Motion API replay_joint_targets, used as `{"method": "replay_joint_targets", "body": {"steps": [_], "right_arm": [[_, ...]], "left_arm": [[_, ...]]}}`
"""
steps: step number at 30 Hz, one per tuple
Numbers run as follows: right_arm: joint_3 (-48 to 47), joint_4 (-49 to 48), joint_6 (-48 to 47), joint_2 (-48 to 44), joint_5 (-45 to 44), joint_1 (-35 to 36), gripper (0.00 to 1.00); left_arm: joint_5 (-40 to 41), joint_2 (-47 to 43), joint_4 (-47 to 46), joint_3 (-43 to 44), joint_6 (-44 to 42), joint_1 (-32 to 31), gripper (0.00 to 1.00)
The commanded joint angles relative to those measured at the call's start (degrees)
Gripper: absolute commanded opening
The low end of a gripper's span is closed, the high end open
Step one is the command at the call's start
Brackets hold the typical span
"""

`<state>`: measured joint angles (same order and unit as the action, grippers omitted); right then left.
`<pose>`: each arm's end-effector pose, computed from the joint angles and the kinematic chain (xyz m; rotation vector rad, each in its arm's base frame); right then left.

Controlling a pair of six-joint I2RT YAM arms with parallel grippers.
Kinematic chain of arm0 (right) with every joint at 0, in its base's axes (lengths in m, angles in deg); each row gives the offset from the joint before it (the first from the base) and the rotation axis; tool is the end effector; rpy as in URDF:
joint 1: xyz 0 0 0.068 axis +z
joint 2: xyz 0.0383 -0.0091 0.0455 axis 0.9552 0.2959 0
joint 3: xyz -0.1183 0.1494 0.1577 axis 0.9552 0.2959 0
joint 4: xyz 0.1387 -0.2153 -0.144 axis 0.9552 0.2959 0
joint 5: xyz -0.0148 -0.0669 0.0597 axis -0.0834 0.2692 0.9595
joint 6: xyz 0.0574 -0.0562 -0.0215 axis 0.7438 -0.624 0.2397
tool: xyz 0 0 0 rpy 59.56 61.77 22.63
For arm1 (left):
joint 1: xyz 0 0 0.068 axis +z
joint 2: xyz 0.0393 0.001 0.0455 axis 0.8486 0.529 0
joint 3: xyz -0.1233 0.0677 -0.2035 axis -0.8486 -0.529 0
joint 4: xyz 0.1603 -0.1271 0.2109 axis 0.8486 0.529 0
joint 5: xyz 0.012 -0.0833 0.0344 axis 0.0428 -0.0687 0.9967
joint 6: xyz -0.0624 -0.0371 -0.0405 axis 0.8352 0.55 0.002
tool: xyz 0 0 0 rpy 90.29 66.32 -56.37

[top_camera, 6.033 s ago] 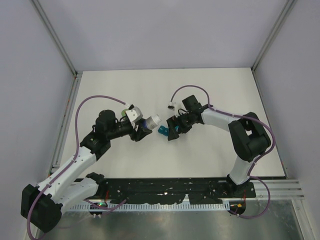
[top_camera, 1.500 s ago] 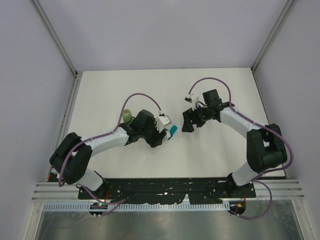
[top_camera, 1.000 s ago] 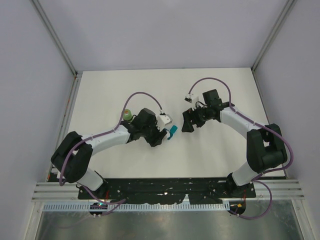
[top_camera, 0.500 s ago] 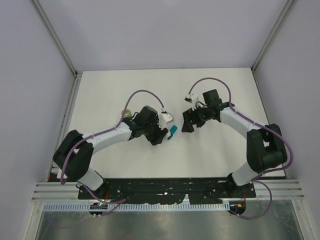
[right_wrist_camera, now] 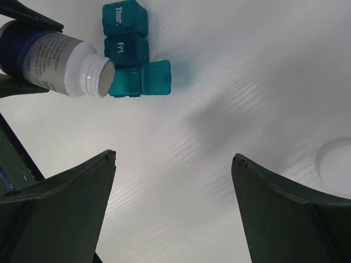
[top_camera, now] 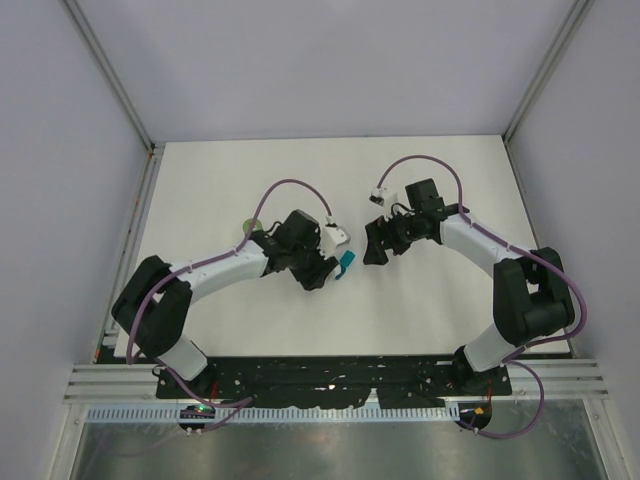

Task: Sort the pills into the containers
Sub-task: Pour the pill into the pill container.

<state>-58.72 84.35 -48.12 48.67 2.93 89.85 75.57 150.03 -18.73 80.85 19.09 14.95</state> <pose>0.3321 0.1451 0.1391 -0.8916 2.3343 0.7921 0.2611 -0.2669 0.1273 1.2189 2.2710 -0.5167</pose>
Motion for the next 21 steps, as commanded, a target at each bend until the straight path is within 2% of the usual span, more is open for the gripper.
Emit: {"method": "replay_joint_targets", "body": {"steps": [1,21], "right_arm": [[-0.01,-0.45,-0.61,-0.87,1.21,-0.27,0.90],[-0.10,-0.18,-0.62,-0.61,1.29,-0.27,0.90]], "left_arm": [[0.78,0.03,0.96,2.91,-0.52,-0.39,0.00],[1.13,2.05,5.71,6.95,-1.40,-0.66,0.00]]}}
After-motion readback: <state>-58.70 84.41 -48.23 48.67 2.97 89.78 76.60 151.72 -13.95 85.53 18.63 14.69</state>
